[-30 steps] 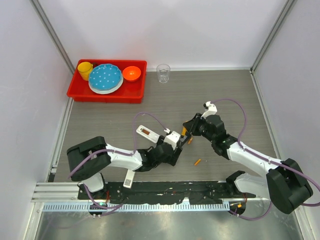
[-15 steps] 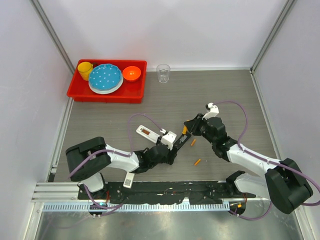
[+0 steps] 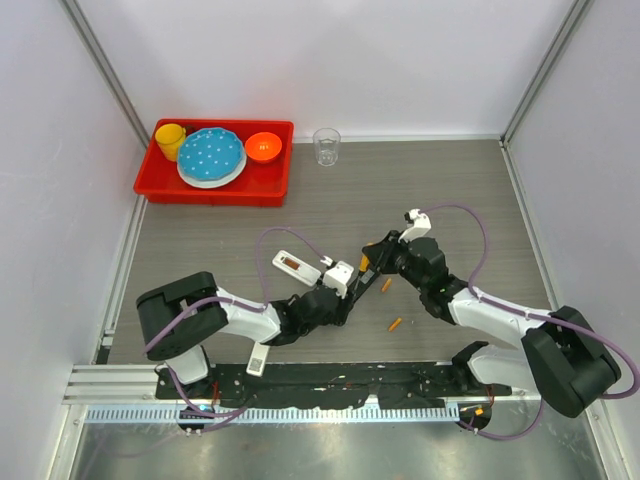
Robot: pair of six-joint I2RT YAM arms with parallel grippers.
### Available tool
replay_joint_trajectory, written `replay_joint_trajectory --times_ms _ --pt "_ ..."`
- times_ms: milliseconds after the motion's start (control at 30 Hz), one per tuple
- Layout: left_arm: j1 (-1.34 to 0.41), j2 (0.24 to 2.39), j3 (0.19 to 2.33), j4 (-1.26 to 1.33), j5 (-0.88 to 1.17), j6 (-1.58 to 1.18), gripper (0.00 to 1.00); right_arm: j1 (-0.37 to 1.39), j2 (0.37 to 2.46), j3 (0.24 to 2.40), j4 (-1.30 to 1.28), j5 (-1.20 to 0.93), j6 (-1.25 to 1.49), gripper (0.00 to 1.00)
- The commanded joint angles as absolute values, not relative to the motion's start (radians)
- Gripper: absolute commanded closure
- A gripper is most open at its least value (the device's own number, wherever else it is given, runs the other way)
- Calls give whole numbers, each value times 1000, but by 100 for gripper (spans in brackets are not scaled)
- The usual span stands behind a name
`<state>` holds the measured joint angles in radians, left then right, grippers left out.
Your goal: Unload the batteries from the remote control
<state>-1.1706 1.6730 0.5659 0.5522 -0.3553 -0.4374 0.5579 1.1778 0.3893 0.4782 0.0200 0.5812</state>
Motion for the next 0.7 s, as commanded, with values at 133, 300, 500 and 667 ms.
replay_joint_trajectory --times_ms 133,300,500,667 --pt "-1196 1640 488 353 -327 -495 45 580 1175 399 548 43 565 99" --pt "-1253 1654 515 296 -391 -511 33 584 1154 388 541 43 558 99" --pt "-1278 1680 528 285 -417 -523 30 588 1131 371 529 48 560 99" --pt "-1301 1695 555 203 -489 -525 39 589 1108 362 517 45 560 99"
